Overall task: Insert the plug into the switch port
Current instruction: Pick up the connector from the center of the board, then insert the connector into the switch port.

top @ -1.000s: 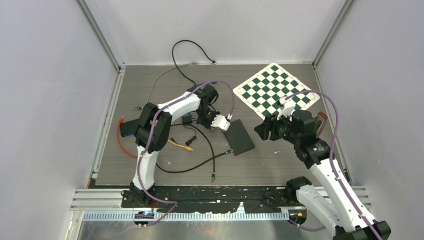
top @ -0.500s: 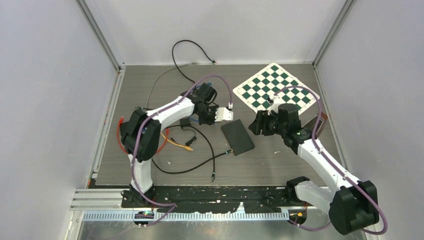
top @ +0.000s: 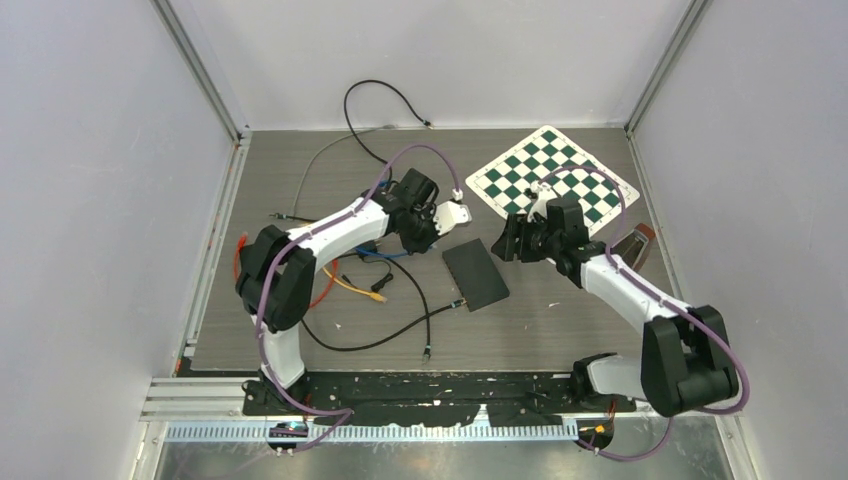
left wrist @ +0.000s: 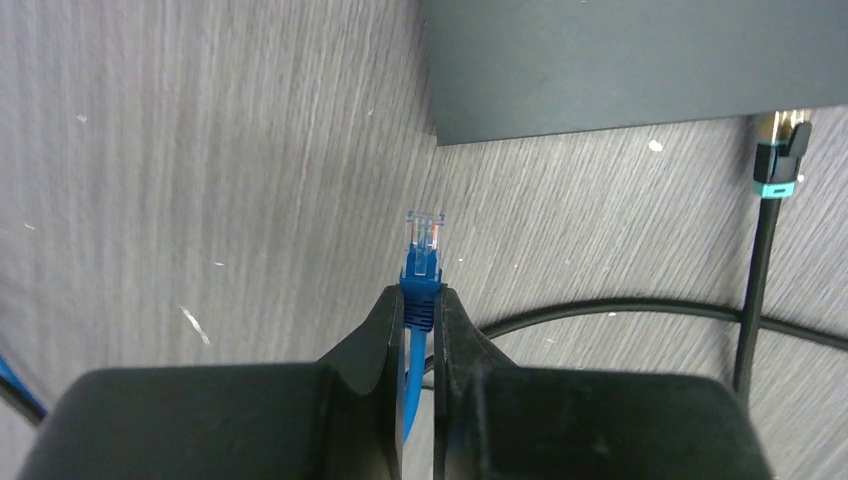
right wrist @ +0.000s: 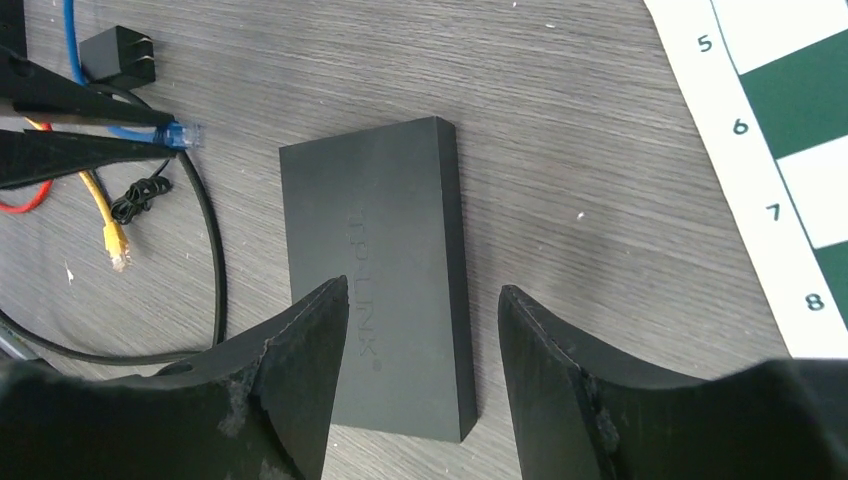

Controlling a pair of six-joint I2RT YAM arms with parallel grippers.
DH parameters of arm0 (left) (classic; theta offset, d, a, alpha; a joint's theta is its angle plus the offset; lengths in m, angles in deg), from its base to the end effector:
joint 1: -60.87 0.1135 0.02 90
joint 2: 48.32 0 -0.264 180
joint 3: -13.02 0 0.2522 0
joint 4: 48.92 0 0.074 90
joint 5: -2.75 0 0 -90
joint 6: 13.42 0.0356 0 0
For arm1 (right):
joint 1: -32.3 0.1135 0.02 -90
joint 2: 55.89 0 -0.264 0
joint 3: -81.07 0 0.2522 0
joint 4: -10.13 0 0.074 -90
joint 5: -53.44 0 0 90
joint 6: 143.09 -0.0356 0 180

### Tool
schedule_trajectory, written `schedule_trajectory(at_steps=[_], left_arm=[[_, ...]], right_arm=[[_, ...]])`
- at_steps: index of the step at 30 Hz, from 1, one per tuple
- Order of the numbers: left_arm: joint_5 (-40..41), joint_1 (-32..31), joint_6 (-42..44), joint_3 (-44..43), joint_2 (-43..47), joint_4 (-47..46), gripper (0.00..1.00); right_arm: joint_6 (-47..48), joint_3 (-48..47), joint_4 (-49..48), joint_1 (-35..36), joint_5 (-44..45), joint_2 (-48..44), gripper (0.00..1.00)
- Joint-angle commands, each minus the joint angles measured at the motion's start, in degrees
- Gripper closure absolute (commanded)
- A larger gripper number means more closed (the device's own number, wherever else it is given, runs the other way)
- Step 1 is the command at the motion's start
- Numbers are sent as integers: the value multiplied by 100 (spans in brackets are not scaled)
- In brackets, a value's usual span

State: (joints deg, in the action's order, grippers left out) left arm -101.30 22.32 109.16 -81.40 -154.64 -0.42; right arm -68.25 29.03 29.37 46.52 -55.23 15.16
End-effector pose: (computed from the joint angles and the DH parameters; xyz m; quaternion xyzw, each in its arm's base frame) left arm 0.3032 -0.2527 0.2205 0.5835 0.7624 -0.1313 0.2470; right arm 0.2466 0.0743 0.2143 -0.0635 0.8884 0.2504 0.3795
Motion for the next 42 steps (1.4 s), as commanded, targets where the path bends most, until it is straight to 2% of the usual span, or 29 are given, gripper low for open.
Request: schedule_trajectory(at_steps=[1,7,12,20,38,42], left_arm=[[363,-155,-946,-278,-231,271,100],[510,-350,-1634,-70,-286,192,100],[518,-498,-1852,626,96,-414,100],[695,-839,-2226,1110,334,-783,100],[319,-1163,-2765,1237,435,-1154,100],[278,-1223,-2829,1213,345,-1215,100]], right_arm=[[22,-435,-447,-17,-224,396,36],[186,-452,-490,-28,-479,888,37],[145,-289,-717,-39,-524,1017,36],[74,-272,-855,-73,-814,1321,37],[-6,-87,-1008,-157,-1075,1568,37],[-10,-87,-1034,-179,-1148,1620,31]])
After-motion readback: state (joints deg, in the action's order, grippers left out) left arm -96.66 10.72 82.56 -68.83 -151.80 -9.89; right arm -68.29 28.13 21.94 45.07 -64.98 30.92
